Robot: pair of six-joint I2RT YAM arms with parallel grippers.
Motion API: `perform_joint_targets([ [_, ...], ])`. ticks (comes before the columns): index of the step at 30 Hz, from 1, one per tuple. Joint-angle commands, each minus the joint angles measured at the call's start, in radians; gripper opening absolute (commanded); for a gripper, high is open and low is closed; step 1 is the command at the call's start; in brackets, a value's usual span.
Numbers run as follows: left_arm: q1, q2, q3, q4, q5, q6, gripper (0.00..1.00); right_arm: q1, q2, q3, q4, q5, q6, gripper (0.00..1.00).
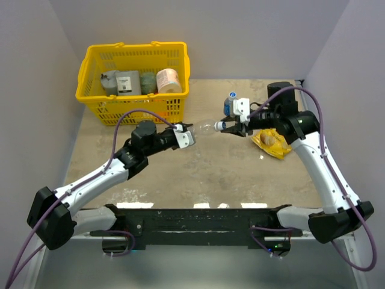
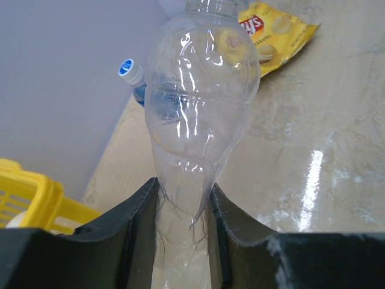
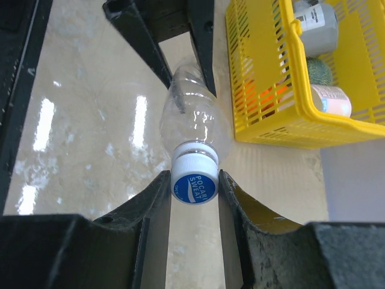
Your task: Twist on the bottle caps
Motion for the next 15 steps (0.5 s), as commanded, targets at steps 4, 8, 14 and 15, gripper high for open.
perform_joint_targets([
  [4,-0.052,-0.011,0.007,0.195,-0.077,0.323,0.0,-0.004,0.12,0.027,0.157,-0.048,0.565,0.21],
  [8,-0.088,-0.014,-0.031,0.286,-0.155,0.453,0.0,-0.06,0.192,0.035,0.224,-0.08,0.94,0.21],
  [14,-0.169,-0.016,-0.1,0.421,-0.288,0.634,0.0,-0.136,0.247,-0.034,0.523,-0.19,1.526,0.21],
  [15,-0.181,-0.002,-0.12,0.451,-0.354,0.649,0.0,-0.147,0.252,-0.059,0.606,-0.195,1.594,0.21],
])
